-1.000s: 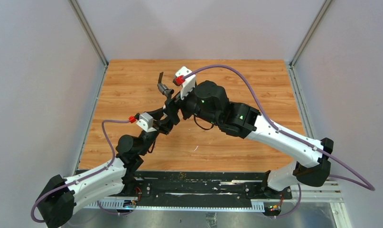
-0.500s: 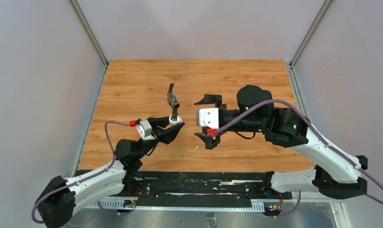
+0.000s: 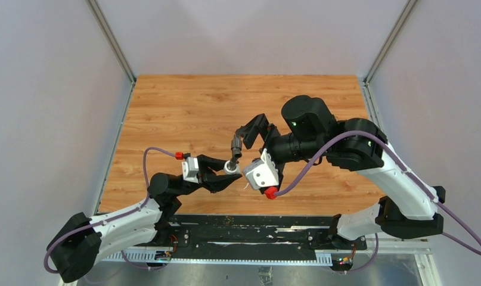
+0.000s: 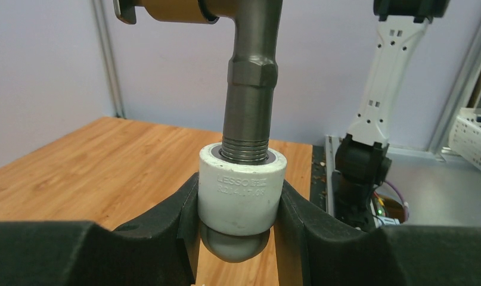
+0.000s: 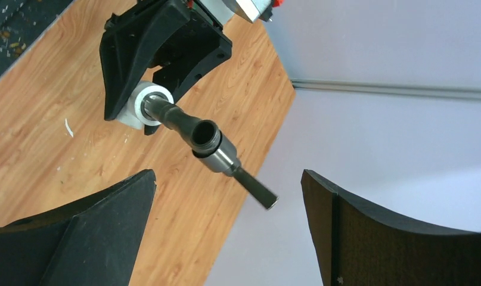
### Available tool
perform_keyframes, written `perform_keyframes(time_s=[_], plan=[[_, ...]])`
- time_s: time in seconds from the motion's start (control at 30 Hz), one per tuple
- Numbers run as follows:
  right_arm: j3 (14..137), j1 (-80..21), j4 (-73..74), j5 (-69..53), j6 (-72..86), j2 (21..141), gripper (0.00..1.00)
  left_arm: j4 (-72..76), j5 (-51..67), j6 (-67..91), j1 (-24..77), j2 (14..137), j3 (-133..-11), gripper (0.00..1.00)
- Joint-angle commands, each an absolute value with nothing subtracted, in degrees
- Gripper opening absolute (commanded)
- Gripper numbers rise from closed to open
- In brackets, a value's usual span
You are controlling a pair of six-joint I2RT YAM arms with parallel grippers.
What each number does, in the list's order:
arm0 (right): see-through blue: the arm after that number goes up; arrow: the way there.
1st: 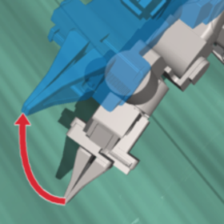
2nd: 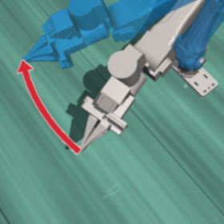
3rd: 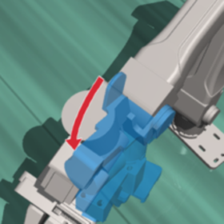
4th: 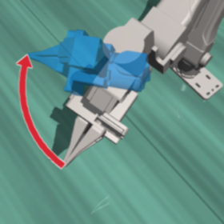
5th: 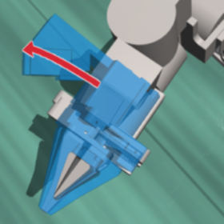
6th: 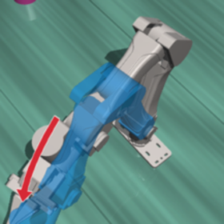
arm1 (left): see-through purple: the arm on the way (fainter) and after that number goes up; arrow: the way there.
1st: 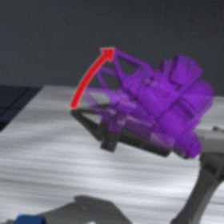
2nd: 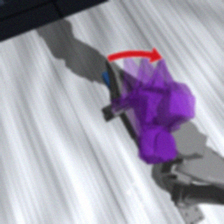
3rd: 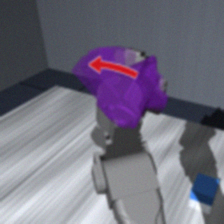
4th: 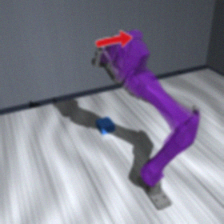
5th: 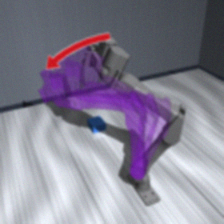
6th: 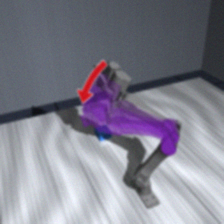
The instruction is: Install the water faucets
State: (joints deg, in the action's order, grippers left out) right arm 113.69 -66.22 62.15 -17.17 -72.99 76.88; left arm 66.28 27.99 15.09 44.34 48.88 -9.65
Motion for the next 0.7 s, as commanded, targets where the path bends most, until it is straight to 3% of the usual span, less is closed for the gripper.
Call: perform_keyframes(time_s=[0.0, 0.33, 0.47, 0.57, 0.67], plan=[[115.9, -66.1, 71.6, -18.1, -84.1, 79.7, 0.98, 69.5, 34.1, 15.7, 44.0, 50.3, -12.1, 0.0], [120.9, -66.5, 79.4, -13.7, -88.7, 87.8, 0.96, 65.0, 39.0, 13.3, 44.0, 51.6, -14.7, 0.0], [121.3, -66.7, 79.5, -13.1, -88.9, 89.8, 0.91, 64.0, 39.2, 12.3, 44.0, 52.0, -15.2, 0.0], [121.5, -66.7, 80.3, -12.8, -88.8, 90.3, 0.78, 63.7, 38.7, 11.8, 44.0, 52.1, -15.1, 0.0], [121.9, -66.8, 81.5, -12.3, -87.9, 90.6, 0.54, 63.5, 38.1, 11.5, 44.0, 52.1, -15.1, 0.0]])
